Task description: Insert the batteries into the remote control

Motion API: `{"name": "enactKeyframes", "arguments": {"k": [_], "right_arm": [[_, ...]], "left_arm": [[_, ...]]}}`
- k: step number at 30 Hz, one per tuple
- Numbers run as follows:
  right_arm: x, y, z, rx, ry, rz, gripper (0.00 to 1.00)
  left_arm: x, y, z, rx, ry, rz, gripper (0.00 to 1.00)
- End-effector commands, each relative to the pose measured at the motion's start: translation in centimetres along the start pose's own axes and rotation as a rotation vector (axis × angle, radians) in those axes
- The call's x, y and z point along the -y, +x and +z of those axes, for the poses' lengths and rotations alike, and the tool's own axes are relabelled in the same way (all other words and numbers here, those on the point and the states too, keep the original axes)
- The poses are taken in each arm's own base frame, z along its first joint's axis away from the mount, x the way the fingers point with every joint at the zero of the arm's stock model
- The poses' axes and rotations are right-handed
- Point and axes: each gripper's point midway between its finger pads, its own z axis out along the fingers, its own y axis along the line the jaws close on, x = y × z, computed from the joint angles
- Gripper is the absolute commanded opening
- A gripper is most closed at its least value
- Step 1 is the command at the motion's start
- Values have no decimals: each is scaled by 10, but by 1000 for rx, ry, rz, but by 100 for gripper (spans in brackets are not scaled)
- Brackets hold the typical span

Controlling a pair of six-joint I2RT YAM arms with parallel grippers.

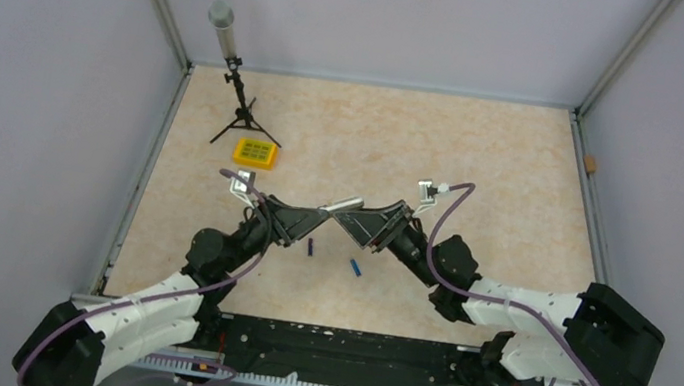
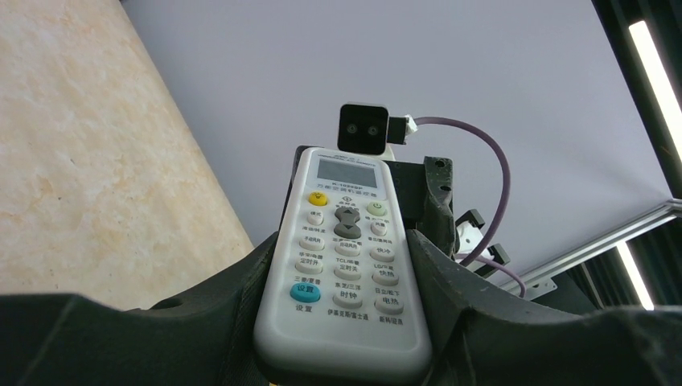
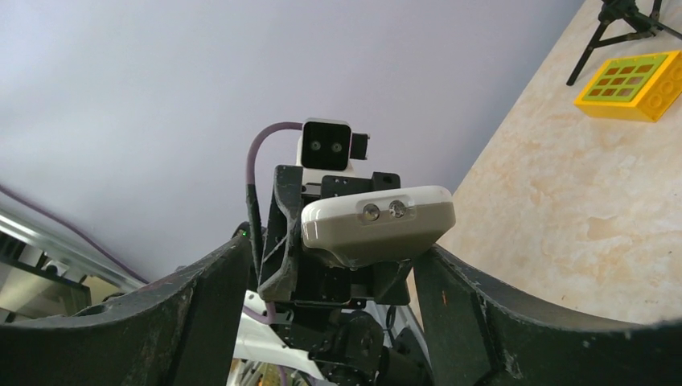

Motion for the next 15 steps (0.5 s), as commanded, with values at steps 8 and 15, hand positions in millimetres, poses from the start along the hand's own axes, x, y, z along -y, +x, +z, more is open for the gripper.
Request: {"name": "enactKeyframes", "arguments": {"k": [8, 15], "right_arm": [[-41, -17, 15, 62, -124, 10, 69], [-36, -17, 13, 66, -106, 7, 68]], "left_arm": [[20, 7, 2, -53, 69, 22, 0], [21, 7, 2, -58, 69, 23, 0]]}}
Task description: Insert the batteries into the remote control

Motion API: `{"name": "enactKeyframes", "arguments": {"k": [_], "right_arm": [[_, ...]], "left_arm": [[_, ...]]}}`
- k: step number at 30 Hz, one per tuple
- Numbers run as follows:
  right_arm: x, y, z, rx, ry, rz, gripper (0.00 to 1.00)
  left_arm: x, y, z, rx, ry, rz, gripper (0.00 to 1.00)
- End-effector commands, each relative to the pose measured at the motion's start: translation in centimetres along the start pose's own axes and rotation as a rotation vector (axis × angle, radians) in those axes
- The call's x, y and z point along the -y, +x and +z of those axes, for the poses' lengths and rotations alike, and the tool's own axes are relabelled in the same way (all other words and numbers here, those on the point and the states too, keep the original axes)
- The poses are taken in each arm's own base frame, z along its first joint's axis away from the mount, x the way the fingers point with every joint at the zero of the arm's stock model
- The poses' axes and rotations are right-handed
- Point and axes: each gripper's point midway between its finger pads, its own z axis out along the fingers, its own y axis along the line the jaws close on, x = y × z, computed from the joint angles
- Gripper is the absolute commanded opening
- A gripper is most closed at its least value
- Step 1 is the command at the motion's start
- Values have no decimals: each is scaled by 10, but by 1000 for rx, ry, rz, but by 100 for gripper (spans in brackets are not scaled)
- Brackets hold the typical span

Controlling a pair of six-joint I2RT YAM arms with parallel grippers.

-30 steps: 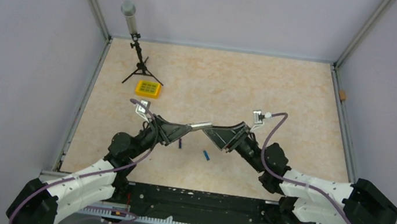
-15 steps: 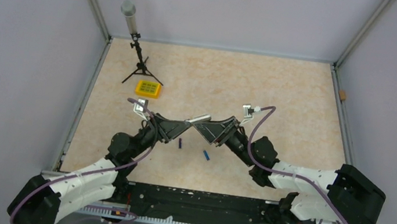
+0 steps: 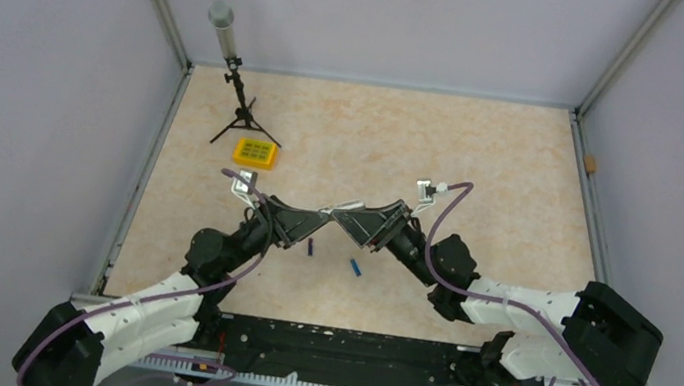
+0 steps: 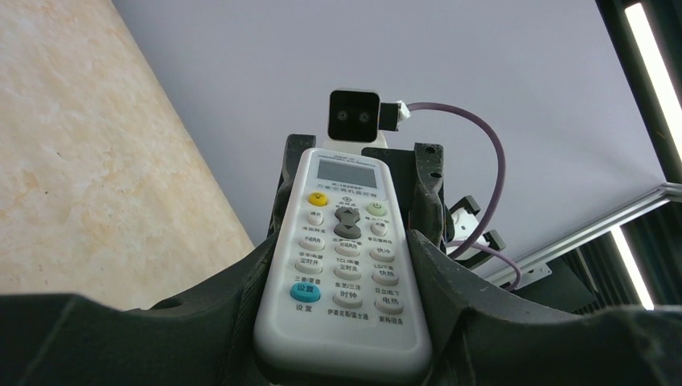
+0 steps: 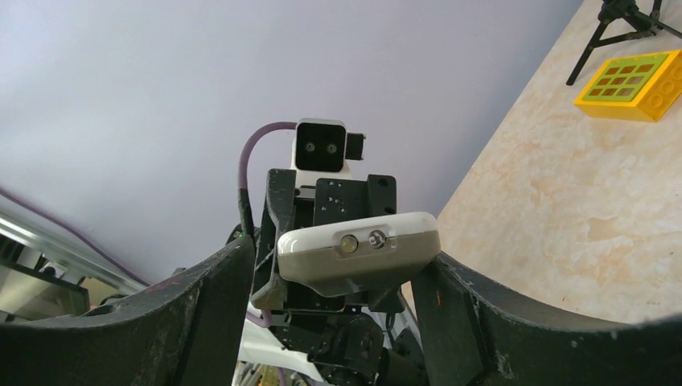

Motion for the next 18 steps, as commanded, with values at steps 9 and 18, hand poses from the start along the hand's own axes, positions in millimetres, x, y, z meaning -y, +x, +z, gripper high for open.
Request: {"name": "enactKeyframes", "arguments": {"k": [9, 18], "right_arm": [[-42, -19, 10, 63, -134, 5, 63], [-44, -22, 6, 82, -149, 11, 37]], "left_arm": [[18, 4, 3, -44, 57, 15, 0], [16, 6, 5, -54, 53, 2, 0]]}}
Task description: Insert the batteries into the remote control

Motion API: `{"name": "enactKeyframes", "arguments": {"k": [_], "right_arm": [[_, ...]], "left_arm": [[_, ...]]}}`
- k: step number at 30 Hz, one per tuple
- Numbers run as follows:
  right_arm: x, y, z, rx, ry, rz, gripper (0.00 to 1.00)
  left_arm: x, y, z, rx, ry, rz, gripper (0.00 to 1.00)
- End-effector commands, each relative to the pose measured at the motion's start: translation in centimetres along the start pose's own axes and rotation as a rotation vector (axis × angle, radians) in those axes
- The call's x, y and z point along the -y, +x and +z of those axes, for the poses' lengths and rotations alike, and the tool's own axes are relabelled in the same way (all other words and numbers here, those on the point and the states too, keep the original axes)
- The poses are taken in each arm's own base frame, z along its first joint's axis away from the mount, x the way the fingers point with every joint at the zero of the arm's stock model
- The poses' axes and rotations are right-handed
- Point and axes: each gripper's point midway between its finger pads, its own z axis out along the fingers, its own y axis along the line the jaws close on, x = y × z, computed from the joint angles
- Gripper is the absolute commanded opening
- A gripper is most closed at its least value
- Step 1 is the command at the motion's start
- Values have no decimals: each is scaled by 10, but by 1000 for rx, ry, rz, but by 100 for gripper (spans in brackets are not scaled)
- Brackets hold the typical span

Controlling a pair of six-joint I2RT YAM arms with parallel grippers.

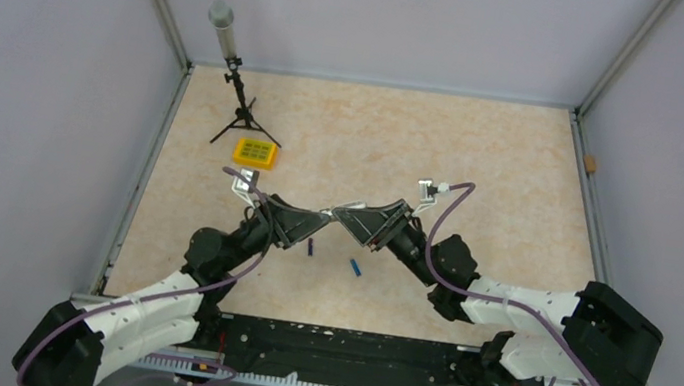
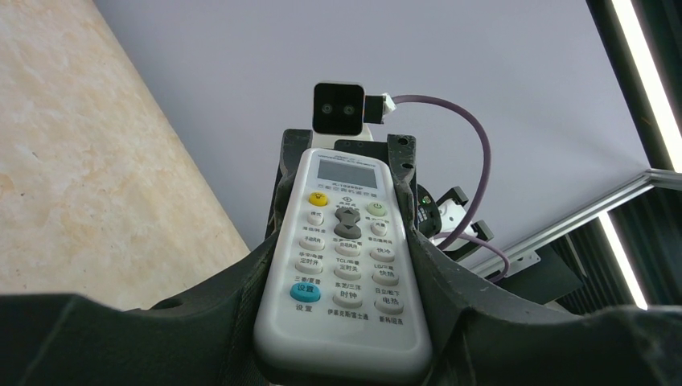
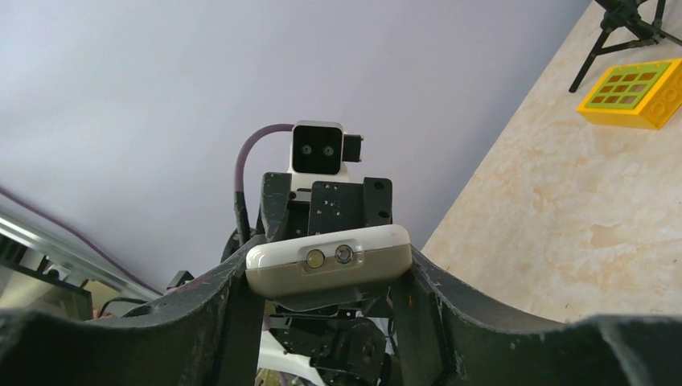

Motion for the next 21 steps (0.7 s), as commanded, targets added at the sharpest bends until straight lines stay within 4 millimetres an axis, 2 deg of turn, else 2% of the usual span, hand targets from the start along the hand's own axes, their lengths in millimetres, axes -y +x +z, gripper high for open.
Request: {"name": "enactKeyframes", "arguments": {"k": [1, 2, 4, 6, 8, 10, 15, 21], "right_arm": [[-41, -20, 5, 71, -141, 12, 32], [-40, -20, 5, 73, -138, 14, 26], [-41, -21, 3, 73, -134, 16, 18], [-41, -22, 2, 61, -131, 11, 11], [-37, -22, 1, 27, -103, 5, 8], [-34, -23, -3, -13, -79, -7, 6], [-22, -24, -16, -134, 30, -86, 2], [-17, -21, -36, -255, 91, -142, 0]], "left_arm": [[8, 1, 5, -22, 23, 4, 1], [7, 2, 5, -23, 20, 2, 4], [5, 2, 4, -24, 12, 0, 20], [5, 4, 3, -32, 12, 8, 27], [6, 6, 2, -43, 13, 21, 44], [6, 9, 1, -64, 15, 42, 55], [-3, 19, -2, -134, -24, 107, 71], [2, 33, -1, -242, 5, 164, 91]]}}
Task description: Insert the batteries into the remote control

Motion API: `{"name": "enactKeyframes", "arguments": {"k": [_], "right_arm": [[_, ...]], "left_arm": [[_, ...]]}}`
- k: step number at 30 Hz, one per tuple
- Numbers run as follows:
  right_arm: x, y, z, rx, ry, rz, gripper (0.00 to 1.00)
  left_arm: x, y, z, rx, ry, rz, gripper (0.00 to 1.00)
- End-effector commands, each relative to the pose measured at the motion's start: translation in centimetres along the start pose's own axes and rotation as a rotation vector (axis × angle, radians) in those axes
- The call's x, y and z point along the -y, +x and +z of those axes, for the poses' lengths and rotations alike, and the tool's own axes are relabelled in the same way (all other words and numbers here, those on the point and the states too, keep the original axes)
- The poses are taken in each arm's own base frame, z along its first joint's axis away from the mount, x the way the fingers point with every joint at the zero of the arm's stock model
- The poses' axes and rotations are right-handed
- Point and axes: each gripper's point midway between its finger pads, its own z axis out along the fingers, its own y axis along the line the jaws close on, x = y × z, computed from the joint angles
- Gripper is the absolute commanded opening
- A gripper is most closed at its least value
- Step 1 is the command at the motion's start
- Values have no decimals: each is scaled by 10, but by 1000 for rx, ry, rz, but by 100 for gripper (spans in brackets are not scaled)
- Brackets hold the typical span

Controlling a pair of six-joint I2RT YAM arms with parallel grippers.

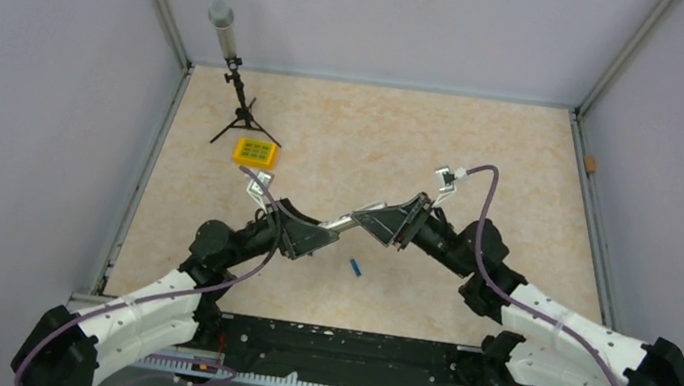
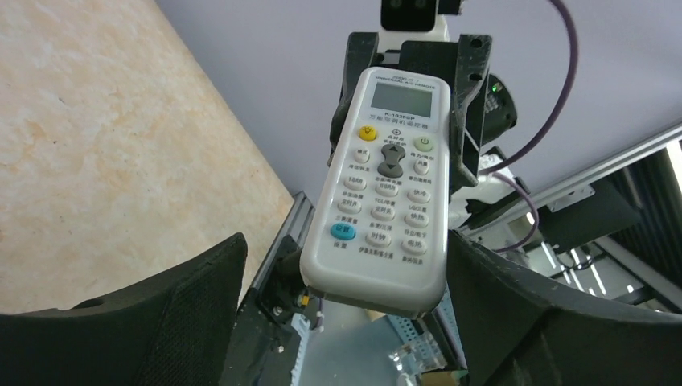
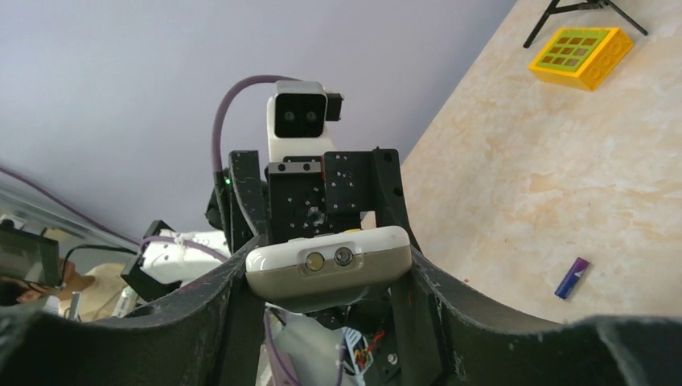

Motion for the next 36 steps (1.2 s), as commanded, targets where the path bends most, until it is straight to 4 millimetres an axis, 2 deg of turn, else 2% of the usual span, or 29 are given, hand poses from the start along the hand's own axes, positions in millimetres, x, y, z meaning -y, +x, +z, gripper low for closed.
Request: {"name": "enactKeyframes", "arguments": {"k": [1, 7, 12, 18, 26, 32, 33, 36], "right_arm": [[-10, 4, -12, -125, 13, -73, 0], [-7, 17, -26, -297, 69, -169, 0], [-5, 21, -29, -358, 98, -187, 0], [-11, 24, -21, -397, 74, -178, 0], [-13, 25, -16, -426, 63, -184, 0], [-11, 27, -16, -445, 70, -188, 0], [-12, 27, -16, -447, 69, -190, 0], [-9, 30, -17, -461, 72, -189, 3]], "left_arm": [[18, 7, 5, -91, 66, 95, 93], [31, 17, 9, -210, 121, 155, 95], [38, 32, 10, -362, 166, 193, 95], [28, 47, 13, -487, 165, 199, 90], [16, 56, 12, -537, 148, 195, 73], [16, 56, 11, -532, 147, 207, 60], [17, 55, 12, -530, 147, 208, 55], [17, 53, 14, -515, 142, 212, 27]]}}
